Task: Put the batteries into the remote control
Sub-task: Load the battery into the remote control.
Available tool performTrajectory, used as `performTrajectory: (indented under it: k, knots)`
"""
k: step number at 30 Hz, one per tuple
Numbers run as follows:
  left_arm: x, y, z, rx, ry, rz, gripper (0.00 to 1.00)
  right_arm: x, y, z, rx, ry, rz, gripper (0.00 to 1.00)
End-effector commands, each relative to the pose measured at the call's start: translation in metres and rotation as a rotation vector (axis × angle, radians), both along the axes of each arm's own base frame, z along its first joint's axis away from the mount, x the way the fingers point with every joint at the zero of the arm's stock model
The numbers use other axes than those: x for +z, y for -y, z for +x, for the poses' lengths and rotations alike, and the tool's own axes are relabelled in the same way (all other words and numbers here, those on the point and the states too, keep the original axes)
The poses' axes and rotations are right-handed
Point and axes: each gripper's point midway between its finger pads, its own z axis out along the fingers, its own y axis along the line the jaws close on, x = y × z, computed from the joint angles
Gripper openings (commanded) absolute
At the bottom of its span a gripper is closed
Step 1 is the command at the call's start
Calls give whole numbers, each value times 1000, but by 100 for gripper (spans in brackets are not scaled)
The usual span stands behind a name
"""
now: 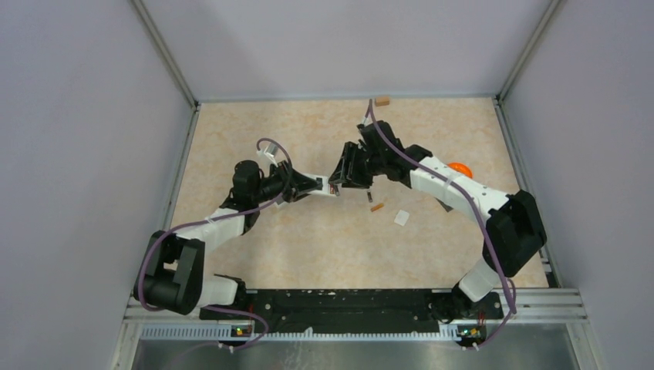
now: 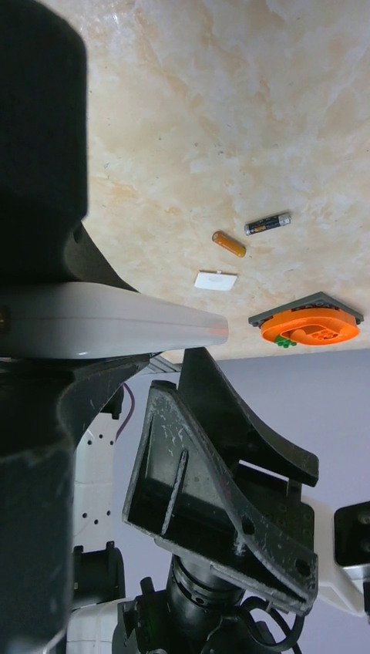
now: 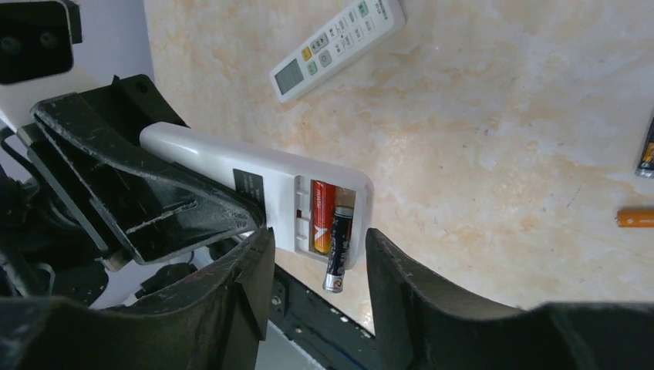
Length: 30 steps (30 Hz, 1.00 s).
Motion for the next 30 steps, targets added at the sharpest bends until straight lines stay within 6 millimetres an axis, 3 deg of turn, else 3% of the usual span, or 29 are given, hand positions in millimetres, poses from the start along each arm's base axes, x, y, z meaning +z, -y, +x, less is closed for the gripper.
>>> performTrajectory:
  k: [1, 4, 10, 15, 20, 30]
  knots:
    - [18, 4, -3, -36, 55, -37, 0, 43, 9, 8, -2, 162, 56, 54]
    - [21, 6, -7, -60, 42, -49, 0, 48, 23, 13, -7, 228, 21, 65]
    - [36, 13, -22, -168, -11, -105, 0, 62, 34, 12, 111, 399, -4, 71]
    - [54, 18, -43, -330, -73, -168, 0, 60, 27, -10, 330, 460, 7, 82]
    - [56, 17, -63, -459, -123, -172, 0, 56, 18, -35, 474, 431, 84, 84]
    - [58, 15, -71, -514, -110, -143, 0, 47, 9, -74, 639, 364, 245, 87]
